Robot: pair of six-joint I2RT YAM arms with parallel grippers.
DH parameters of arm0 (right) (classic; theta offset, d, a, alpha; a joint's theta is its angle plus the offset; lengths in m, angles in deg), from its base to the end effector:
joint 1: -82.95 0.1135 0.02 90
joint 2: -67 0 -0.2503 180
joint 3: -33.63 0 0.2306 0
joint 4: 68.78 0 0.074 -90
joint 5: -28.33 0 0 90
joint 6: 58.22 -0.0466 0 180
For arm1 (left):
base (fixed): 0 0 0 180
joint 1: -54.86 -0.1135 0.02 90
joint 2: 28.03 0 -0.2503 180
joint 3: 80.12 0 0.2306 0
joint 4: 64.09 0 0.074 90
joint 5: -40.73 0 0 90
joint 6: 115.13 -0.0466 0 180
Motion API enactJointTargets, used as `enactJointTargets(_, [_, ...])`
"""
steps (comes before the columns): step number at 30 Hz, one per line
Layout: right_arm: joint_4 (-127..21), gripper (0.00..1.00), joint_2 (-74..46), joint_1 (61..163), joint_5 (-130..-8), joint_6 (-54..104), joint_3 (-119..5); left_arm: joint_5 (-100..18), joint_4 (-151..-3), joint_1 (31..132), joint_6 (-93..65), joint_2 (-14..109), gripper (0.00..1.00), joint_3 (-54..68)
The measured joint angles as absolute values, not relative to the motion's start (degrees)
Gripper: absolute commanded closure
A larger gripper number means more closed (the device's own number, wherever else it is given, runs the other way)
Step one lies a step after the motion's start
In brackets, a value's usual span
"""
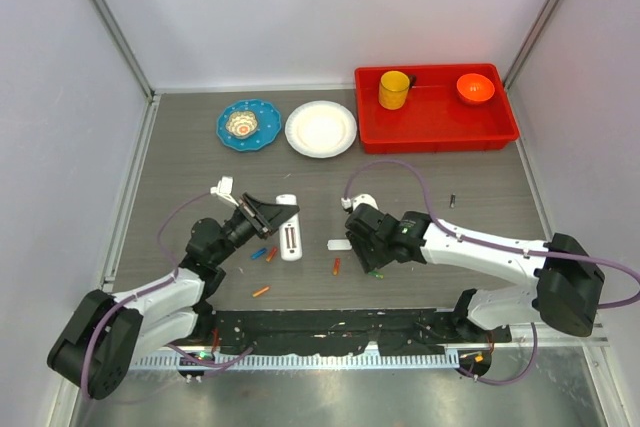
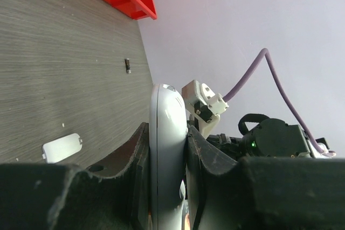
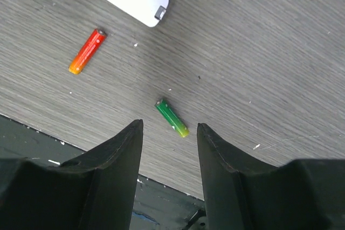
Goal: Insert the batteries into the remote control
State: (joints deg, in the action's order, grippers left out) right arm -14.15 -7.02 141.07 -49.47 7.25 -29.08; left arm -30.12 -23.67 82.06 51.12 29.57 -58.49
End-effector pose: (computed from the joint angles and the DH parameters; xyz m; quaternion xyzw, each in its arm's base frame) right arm 0.1277 0.1867 0.1997 -0.2598 0.9374 0.0588 0.2243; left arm 0.1622 -0.1005 0.1985 -0.1669 0.6599 -0.6382 0.3597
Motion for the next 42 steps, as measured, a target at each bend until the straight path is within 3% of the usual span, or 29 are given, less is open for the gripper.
enactJointTargets(13, [-14.5,0.57,-12.62,142.25,-51.3,6.24,-26.63,-29.11,-22.51,82.06,51.19,30.44,1.0,-59.72])
enactJointTargets(28, [-17.84,0.74,-15.37,142.25,-51.94,4.12,-24.54,-29.11,-22.4,82.06,51.21,30.44,1.0,-59.96])
enactJointTargets(42, [-18.76,0.76,-15.37,142.25,-52.02,3.58,-24.38,-28.67,-22.38,82.06,51.16,30.75,1.0,-59.96])
